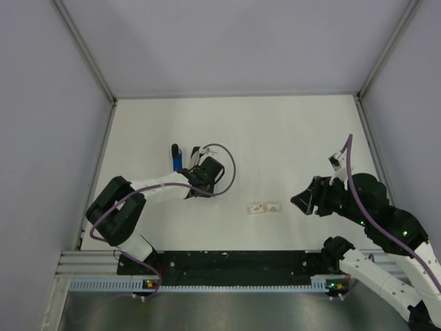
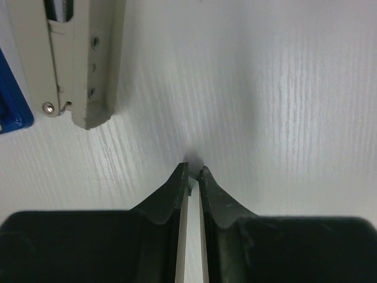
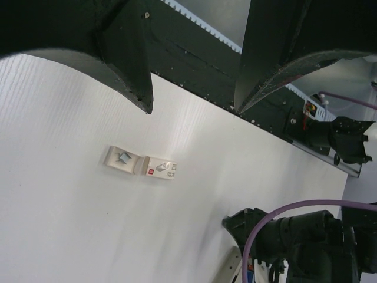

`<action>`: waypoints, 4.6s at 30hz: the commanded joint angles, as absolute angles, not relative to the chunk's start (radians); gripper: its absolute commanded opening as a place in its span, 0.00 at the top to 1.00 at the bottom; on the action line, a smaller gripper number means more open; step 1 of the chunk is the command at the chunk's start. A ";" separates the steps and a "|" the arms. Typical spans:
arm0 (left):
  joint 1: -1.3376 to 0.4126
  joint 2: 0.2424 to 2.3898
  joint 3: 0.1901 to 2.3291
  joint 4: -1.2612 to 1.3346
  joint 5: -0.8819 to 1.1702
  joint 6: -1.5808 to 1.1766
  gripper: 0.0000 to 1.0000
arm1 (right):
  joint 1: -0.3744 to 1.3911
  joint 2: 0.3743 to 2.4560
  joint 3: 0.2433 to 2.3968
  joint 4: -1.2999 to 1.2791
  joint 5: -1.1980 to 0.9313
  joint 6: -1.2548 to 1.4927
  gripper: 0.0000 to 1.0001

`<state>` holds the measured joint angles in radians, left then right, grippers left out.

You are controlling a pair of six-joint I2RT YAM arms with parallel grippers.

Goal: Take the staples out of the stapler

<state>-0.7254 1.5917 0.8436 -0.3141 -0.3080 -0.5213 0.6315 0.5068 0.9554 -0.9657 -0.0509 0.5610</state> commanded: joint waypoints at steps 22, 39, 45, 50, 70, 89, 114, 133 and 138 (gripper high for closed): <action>-1.026 1.730 1.321 -0.485 -0.259 -0.471 0.86 | 0.624 0.488 1.031 -0.966 -0.025 0.537 0.42; -1.126 1.884 1.476 -0.505 -0.216 -0.502 0.84 | 0.624 0.457 1.039 -0.997 -0.015 0.529 0.42; -1.146 1.913 1.479 -0.499 -0.207 -0.512 0.83 | 0.624 0.451 1.040 -1.000 -0.014 0.529 0.42; -1.160 1.942 1.493 -0.486 -0.198 -0.514 0.83 | 0.624 0.448 1.032 -1.002 -0.015 0.535 0.42; -1.172 2.009 1.520 -0.466 -0.193 -0.511 0.81 | 0.624 0.439 1.031 -1.005 -0.014 0.537 0.42; -1.178 2.028 1.539 -0.463 -0.192 -0.503 0.79 | 0.624 0.437 1.032 -1.005 -0.017 0.537 0.41; -1.180 1.864 1.415 -0.469 -0.284 -0.495 0.67 | 0.624 0.460 0.997 -0.979 -0.018 0.538 0.42; -1.157 1.643 1.106 -0.454 -0.367 -0.586 0.73 | 0.624 0.546 0.816 -0.898 0.132 0.635 0.43; -1.152 1.623 1.036 -0.408 -0.344 -0.609 0.79 | 0.624 0.593 0.729 -0.828 0.189 0.672 0.51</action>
<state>-1.1580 1.6760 1.0691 -0.4702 -0.3527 -0.5728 0.6315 0.5571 0.7723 -0.9203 0.1169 0.6308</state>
